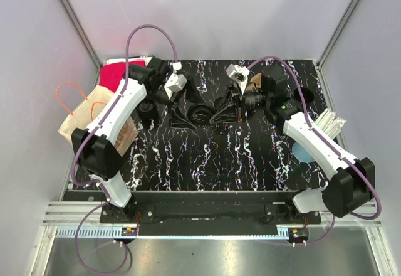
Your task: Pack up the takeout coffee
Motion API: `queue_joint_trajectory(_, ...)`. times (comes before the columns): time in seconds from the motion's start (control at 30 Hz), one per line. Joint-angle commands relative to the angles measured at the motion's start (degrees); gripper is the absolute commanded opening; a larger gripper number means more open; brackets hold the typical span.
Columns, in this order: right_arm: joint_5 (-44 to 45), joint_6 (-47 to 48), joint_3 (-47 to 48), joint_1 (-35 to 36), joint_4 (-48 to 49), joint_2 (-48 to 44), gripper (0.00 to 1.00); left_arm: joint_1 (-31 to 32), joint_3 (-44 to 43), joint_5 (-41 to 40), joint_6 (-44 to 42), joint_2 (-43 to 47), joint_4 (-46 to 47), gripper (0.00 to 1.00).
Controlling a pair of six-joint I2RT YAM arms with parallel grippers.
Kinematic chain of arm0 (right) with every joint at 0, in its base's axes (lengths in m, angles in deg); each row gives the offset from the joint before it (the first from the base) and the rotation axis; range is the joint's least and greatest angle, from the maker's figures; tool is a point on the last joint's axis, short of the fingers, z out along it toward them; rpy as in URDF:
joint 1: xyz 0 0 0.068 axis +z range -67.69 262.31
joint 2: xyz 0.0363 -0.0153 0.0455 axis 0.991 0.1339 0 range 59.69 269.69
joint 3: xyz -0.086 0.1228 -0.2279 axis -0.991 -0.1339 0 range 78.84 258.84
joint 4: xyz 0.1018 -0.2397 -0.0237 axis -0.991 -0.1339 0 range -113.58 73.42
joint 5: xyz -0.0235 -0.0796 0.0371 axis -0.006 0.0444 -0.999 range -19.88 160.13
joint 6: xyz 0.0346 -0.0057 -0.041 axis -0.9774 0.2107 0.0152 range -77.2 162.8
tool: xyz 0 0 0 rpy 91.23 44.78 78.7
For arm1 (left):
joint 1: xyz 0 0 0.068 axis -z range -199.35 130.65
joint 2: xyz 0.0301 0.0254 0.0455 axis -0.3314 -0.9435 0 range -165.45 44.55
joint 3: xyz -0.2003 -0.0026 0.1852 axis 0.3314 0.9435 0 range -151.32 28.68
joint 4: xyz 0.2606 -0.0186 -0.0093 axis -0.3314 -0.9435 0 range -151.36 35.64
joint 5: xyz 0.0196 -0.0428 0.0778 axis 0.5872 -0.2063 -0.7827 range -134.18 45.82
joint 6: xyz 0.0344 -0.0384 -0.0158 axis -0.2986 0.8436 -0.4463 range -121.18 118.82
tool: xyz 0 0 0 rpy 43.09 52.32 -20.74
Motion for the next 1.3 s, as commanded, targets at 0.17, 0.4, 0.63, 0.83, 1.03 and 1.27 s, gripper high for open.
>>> queue_joint_trajectory(0.17, -3.6, 9.0, 5.6, 0.1, -16.6, -2.9, 0.05, -3.5, -7.3, 2.9, 2.6, 2.0, -7.7, 0.99)
queue_joint_trajectory(0.4, 0.8, 21.0, 11.7, 0.0, -32.9, -4.9, 0.05, 1.9, 13.9, -31.5, 43.9, 21.9, 41.9, 0.99)
queue_joint_trajectory(0.63, 6.0, 25.2, 11.7, 0.0, -38.5, -6.7, 0.04, 1.3, 14.8, -49.1, 51.2, 26.2, 50.7, 0.99)
queue_joint_trajectory(0.83, 7.5, 31.4, 14.6, 0.0, -49.2, -4.9, 0.02, -0.2, 19.8, -46.3, 59.7, 27.4, 59.6, 0.99)
queue_joint_trajectory(1.03, 4.7, 39.0, 16.3, 0.4, -61.6, 0.7, 0.00, 0.1, 21.3, -28.3, 54.4, 26.6, 57.9, 0.99)
queue_joint_trajectory(1.27, 2.9, 42.2, 15.8, 1.5, -67.0, 3.5, 0.00, 1.9, 16.3, -13.9, 50.8, 21.7, 55.8, 0.99)
